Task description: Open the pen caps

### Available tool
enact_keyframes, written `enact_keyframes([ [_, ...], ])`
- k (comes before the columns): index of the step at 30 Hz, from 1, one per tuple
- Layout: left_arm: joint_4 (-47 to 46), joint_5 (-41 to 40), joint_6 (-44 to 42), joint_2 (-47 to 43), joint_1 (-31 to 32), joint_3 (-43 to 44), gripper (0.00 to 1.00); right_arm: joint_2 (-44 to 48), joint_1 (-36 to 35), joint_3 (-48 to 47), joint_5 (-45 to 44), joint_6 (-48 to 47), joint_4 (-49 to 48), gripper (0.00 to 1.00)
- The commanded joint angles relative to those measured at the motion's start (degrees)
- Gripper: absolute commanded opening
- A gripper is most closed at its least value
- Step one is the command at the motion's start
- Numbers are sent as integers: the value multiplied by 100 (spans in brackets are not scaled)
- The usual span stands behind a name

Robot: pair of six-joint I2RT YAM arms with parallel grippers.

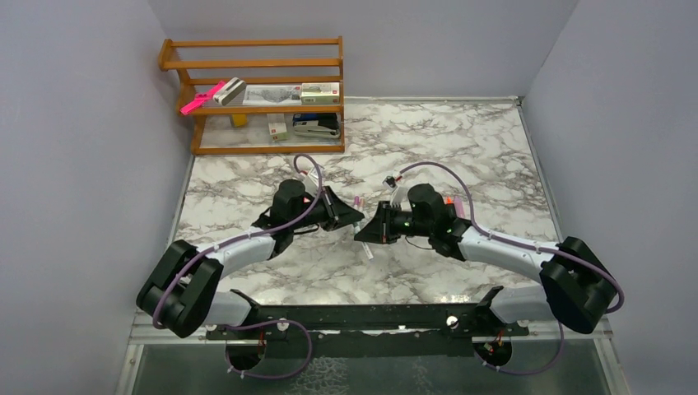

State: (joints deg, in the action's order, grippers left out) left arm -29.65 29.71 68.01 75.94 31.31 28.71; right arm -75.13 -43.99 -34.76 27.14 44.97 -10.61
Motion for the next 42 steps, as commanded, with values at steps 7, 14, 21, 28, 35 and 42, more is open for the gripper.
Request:
enact_keyframes([
  [7, -123, -689, -436, 68, -989, 152, 1, 409, -191, 315, 621, 16, 590, 1],
  [14, 10, -679, -557, 15, -1170, 194, 1, 450, -233, 343, 564, 3, 689, 1],
  [21, 559, -564, -904, -247, -1414, 178, 2, 427, -233, 235, 328, -165, 999, 1],
  [28, 1831, -839, -1610, -799, -1555, 265, 2, 333, -233, -39, -398, -447, 1594, 1],
  [35, 2327, -881, -1852, -1177, -1597, 230, 2, -40, -192, -563, -1525, -970, 2446, 1],
  [42, 2374, -821, -1853, -1305, -1610, 97, 2, -306, 169, -834, -2315, -1304, 2954, 1],
])
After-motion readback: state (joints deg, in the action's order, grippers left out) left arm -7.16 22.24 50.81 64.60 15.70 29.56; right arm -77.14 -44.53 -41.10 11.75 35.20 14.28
